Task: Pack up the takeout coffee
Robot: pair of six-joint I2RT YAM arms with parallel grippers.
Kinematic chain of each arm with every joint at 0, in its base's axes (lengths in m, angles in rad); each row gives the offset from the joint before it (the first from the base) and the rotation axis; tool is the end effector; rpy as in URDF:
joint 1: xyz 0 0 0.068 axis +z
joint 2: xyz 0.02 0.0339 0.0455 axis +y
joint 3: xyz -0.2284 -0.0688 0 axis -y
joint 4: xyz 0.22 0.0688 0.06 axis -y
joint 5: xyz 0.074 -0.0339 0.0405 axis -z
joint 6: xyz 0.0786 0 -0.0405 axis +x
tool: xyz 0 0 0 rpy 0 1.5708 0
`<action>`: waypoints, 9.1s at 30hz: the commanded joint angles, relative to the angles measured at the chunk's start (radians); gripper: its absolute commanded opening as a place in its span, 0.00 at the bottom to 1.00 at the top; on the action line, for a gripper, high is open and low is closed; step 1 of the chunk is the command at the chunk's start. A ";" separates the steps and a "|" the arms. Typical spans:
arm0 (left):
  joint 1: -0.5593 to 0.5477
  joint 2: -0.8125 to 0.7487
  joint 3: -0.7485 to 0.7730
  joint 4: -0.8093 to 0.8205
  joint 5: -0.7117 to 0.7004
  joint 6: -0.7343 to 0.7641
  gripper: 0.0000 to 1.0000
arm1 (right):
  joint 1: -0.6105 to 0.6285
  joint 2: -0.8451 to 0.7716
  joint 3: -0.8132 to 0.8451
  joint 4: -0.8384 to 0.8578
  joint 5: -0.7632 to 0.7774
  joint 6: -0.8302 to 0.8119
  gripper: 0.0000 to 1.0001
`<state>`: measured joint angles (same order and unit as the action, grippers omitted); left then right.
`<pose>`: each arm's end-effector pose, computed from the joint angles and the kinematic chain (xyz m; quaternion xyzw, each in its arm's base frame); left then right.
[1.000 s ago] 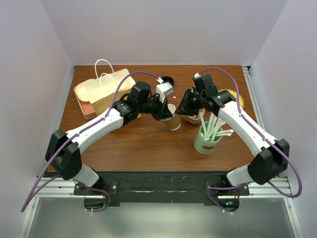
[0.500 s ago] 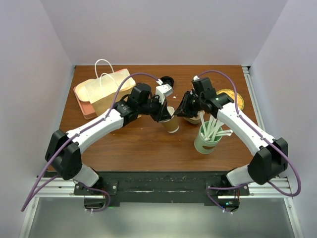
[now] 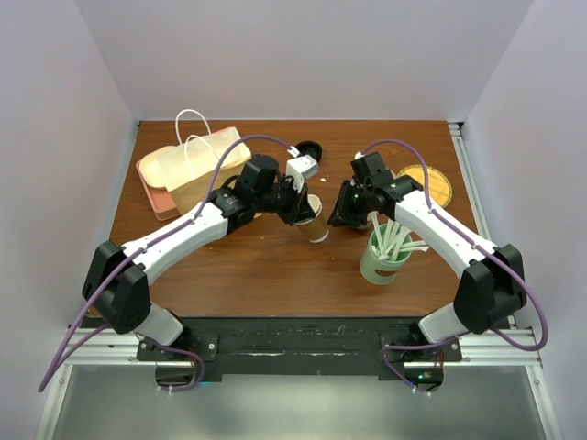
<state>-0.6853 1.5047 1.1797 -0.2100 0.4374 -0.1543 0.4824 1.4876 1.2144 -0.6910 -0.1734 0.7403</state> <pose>0.2557 -0.2520 0.2540 0.3262 0.7903 -0.3691 0.3645 0.2731 0.1583 0.2151 0.0966 0.9462 0.2385 0.1962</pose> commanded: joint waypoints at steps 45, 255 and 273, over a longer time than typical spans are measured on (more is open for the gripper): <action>0.003 0.006 0.020 0.050 0.012 0.015 0.00 | 0.002 -0.043 0.093 0.087 -0.090 0.111 0.22; 0.003 0.023 0.067 0.116 0.078 -0.042 0.00 | 0.081 -0.075 -0.047 0.053 0.156 0.064 0.20; 0.003 -0.132 0.130 -0.147 -0.160 0.062 0.00 | 0.081 -0.069 0.112 -0.143 0.265 -0.116 0.35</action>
<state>-0.6811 1.4578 1.3182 -0.2806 0.3752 -0.1543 0.5564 1.3899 1.2663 -0.7856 0.0429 0.7071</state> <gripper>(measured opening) 0.028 0.327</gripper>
